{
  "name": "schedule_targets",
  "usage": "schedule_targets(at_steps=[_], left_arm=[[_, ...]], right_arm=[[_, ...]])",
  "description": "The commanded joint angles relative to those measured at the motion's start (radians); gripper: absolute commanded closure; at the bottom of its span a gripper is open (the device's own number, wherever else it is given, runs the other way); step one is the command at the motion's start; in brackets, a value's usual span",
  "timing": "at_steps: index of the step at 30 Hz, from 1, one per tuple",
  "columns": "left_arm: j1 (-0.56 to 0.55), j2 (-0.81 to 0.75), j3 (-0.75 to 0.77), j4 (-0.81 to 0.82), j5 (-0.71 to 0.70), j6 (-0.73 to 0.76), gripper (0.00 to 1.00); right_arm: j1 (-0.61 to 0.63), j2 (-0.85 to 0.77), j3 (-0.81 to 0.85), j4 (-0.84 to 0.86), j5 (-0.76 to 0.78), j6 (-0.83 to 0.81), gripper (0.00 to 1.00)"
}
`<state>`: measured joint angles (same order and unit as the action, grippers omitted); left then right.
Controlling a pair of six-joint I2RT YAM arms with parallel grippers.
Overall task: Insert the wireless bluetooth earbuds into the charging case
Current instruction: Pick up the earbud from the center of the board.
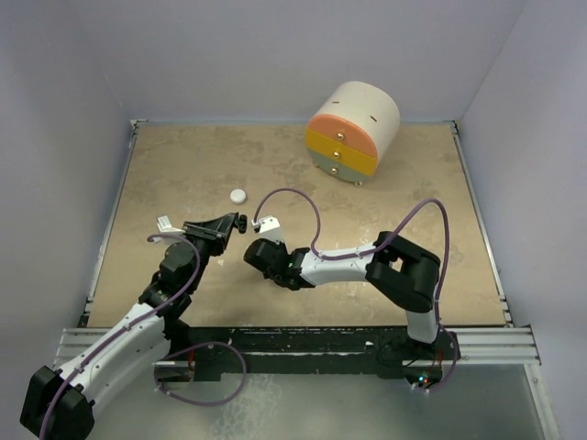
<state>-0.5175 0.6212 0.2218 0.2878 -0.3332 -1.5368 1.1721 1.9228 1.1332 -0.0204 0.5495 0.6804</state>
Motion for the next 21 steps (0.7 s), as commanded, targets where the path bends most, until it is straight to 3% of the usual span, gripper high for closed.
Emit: schedule_targets(at_steps=[1,10,21], left_arm=[[0.005,-0.014,0.006,0.015,-0.013,-0.02,1.0],[0.005,-0.019,0.004,0.013,-0.015,-0.02,1.0],[0.005,-0.011,0.001,0.019,-0.007,-0.02,1.0]], right_arm=[[-0.002,0.023,-0.012,-0.156,-0.003,-0.011,0.67],[-0.001,0.042,-0.003,-0.162,-0.01,-0.018,0.71],[-0.003,0.02,0.013,-0.163,0.006,-0.021,0.92]])
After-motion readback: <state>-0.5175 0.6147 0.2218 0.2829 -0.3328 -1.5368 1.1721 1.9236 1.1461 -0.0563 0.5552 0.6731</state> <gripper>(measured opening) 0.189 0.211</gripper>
